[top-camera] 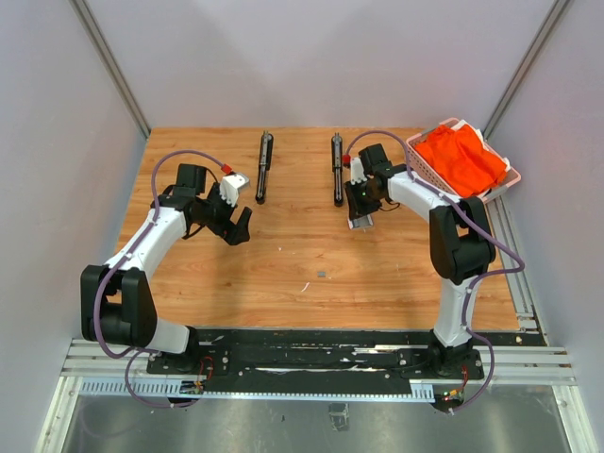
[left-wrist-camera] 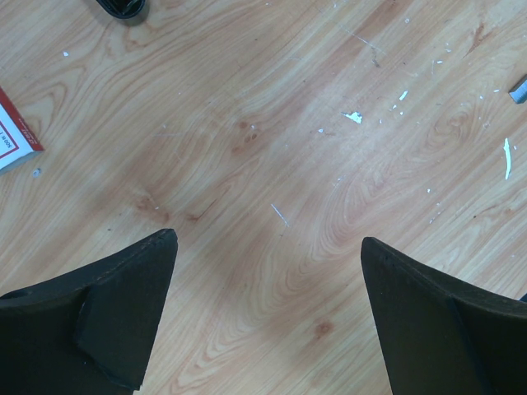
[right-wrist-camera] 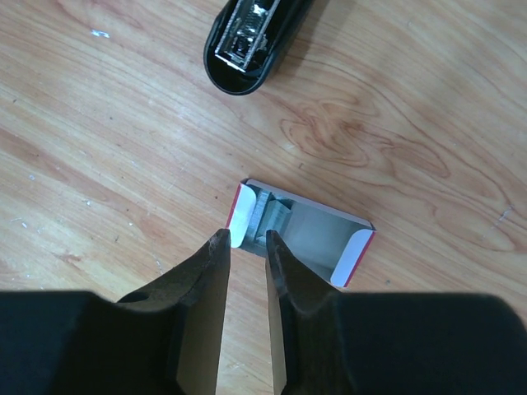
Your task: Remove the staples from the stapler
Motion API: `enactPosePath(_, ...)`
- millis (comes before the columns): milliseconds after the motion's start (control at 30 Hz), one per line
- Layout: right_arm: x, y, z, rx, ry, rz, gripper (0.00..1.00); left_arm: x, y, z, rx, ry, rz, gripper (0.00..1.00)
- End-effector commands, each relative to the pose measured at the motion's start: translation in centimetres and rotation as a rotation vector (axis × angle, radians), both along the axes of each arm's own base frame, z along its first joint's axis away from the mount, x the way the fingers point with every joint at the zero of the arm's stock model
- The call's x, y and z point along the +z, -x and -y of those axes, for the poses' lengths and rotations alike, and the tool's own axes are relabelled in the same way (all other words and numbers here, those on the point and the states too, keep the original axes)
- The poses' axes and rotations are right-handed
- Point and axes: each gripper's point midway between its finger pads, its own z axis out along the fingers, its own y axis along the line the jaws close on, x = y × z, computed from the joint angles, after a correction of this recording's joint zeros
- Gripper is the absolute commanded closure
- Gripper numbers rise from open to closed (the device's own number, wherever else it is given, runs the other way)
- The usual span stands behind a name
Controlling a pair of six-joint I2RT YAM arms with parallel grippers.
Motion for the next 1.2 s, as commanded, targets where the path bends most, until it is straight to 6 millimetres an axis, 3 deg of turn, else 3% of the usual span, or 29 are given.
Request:
enactPosePath(0, -0.4, -0.3, 1.6, -0.026, 0.065, 0.007, 0.75, 0.4, -0.4, 0.0, -0.014, 0.014, 0.025, 0.02)
enactPosePath(467, -2.5, -0.4, 2.3, -0.022, 0.123, -0.024, 0.77, 0.3, -0.4, 0.0, -0.015, 0.013, 0.025, 0.02)
enactPosePath(1167, -1.3, -0.7, 2.5, -0.022, 0.127, 0.022, 0.83, 0.3, -0.4, 0.1, -0.016, 0.014, 0.022, 0.02)
